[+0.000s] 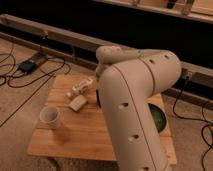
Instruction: Knock the eraser over
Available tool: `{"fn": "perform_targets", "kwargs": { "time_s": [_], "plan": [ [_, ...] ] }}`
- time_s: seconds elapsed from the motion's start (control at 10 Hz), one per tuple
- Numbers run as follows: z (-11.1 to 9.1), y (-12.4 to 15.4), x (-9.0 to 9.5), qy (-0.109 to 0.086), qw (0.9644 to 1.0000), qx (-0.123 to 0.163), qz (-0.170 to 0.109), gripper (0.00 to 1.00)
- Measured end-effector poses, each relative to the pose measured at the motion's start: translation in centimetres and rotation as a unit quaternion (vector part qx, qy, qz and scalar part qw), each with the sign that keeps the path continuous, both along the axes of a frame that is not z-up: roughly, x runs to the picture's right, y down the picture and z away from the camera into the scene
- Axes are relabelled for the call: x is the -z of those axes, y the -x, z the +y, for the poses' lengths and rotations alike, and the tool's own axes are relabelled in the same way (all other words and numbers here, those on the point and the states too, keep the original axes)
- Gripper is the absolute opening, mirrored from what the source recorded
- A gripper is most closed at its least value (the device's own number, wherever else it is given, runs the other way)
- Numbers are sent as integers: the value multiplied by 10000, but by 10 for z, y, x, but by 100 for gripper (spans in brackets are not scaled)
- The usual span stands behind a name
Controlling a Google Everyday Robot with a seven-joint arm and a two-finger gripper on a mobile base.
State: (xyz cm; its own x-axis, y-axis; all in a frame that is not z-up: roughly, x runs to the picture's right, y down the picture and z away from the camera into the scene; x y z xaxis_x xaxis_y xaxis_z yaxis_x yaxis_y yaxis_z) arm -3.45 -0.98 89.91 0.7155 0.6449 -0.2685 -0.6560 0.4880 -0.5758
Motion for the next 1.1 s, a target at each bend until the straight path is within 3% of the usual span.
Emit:
{"fn": "perform_targets", "kwargs": {
  "time_s": [1.1],
  "plan": [
    [-10, 7, -8, 275, 9993, 112, -226, 60]
  ]
}}
